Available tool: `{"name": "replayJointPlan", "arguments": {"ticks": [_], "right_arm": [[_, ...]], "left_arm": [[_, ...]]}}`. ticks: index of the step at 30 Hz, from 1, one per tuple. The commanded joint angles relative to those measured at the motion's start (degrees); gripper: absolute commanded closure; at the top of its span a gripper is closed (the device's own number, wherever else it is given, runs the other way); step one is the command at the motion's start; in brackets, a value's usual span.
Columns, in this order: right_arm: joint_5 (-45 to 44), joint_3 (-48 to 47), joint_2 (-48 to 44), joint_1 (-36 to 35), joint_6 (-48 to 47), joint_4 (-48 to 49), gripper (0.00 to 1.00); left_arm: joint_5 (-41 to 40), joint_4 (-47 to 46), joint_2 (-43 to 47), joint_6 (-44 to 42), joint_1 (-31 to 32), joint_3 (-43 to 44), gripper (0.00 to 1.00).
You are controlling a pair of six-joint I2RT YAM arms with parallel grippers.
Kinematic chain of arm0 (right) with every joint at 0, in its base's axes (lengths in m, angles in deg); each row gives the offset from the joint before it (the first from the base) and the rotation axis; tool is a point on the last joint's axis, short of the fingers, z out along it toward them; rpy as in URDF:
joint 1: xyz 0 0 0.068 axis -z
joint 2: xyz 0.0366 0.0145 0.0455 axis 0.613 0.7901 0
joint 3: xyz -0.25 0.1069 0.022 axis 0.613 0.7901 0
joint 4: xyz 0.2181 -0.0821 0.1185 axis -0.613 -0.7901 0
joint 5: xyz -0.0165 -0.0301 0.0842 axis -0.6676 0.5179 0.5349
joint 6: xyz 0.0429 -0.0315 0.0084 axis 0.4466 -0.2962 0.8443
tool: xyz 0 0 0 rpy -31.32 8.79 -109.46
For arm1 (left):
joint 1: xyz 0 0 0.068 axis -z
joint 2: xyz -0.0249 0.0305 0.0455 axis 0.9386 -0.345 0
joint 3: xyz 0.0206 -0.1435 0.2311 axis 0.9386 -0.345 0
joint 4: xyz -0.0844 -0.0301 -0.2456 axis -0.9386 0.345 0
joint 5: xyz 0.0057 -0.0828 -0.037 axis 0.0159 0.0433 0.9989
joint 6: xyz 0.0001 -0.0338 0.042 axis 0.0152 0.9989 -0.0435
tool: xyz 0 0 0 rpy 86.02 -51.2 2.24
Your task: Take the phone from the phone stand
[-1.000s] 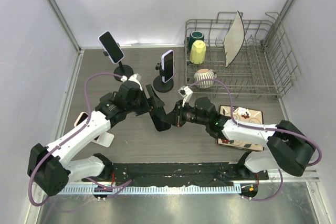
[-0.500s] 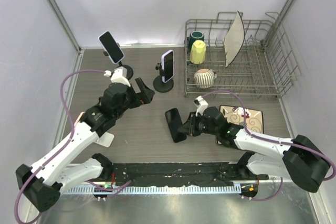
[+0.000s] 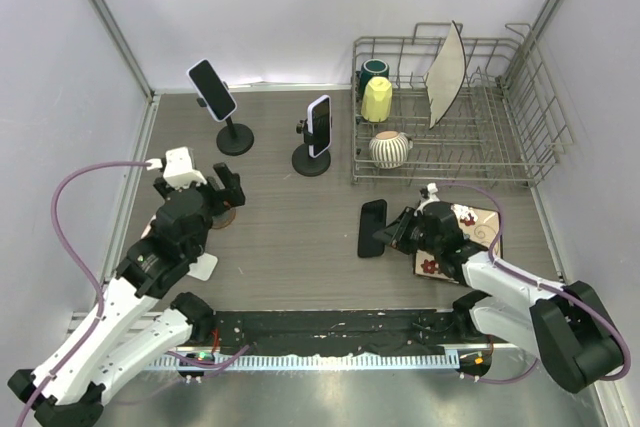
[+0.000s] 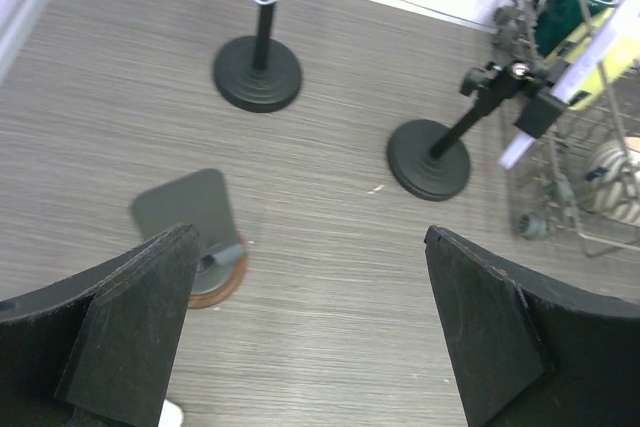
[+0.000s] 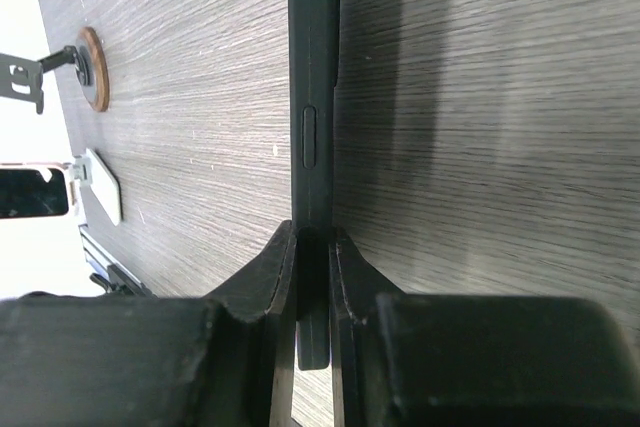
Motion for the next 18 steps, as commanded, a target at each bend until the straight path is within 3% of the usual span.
{"name": "replayJointPlan", "arguments": {"ticks": [1, 12, 18], "right_arm": [[0.6, 0.7, -1.5, 3.4, 0.7, 1.3, 0.99], [0.1, -4.1, -1.0, 9.1, -7.7, -13.2, 0.99], [-0.8, -8.6, 4.6, 9.9, -14.7, -20.1, 0.81]], "left_arm": [[-9.1, -0.8, 3.2, -6.4, -0.1, -1.4, 0.0], [-11.7, -1.3, 6.4, -8.6, -0.1, -1.5, 0.0], [-12.9, -0.9, 7.5, -9.2, -0.1, -1.1, 0.0]]}}
